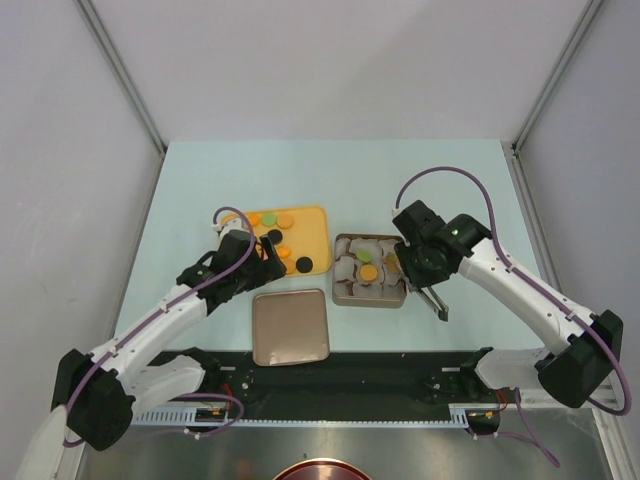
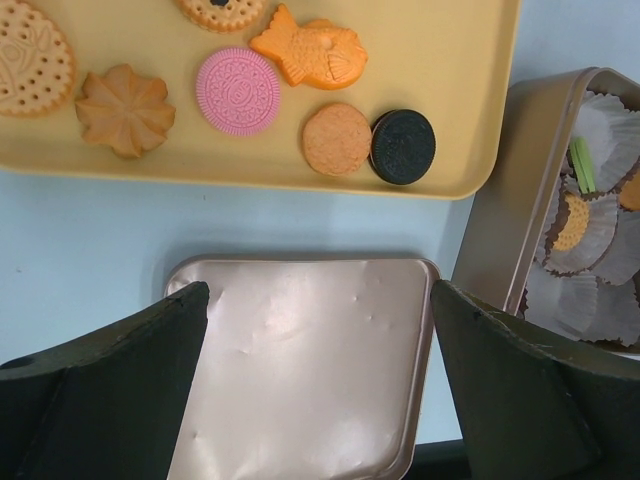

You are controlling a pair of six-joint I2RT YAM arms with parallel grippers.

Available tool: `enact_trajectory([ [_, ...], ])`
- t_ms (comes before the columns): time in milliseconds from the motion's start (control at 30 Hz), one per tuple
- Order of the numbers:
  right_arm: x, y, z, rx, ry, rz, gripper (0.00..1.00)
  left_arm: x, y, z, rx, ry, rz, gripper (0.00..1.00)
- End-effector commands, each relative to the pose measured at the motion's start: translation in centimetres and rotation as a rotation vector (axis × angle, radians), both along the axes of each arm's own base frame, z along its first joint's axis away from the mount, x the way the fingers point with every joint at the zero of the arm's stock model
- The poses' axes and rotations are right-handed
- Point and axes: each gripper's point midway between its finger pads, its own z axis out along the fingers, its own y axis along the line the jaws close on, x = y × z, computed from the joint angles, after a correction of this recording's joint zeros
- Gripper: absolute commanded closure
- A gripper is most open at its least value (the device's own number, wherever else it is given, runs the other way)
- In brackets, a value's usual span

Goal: Pack the cookies

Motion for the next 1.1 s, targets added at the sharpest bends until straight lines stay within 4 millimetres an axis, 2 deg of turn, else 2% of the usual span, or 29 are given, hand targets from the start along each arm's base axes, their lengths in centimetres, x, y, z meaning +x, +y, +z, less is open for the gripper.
enact_trajectory([
  [0,0.2,0.3,0.3,0.027,-0.005,-0.011,0.57,0.4,-0.5,0.3,-0.03,-0.012,-0.001,0.03],
  [300,0.2,0.5,0.0,0.025,0.005,0.0,0.54,0.3,-0.4,0.1,-0.027,-0.01,0.001,0.03],
  [533,0.3,0.4,0.0,0.022,0.0,-0.003,0.45,0.3,-0.4,0.1,-0.026,-0.009,0.001,0.03],
  [667,0.5,0.4,0.0,0.018,-0.009,-0.008,0.43,0.4,-0.4,0.1,-0.025,-0.009,0.002,0.03],
  [900,1.1,0.7,0.4,0.036,-0.043,-0.013,0.44,0.3,-0.3,0.1,-0.022,-0.011,0.008,0.03],
  [1067,0.4,0.4,1.4,0.038,-0.054,-0.013,0.51,0.3,-0.2,0.1,-0.021,-0.012,0.009,0.03],
])
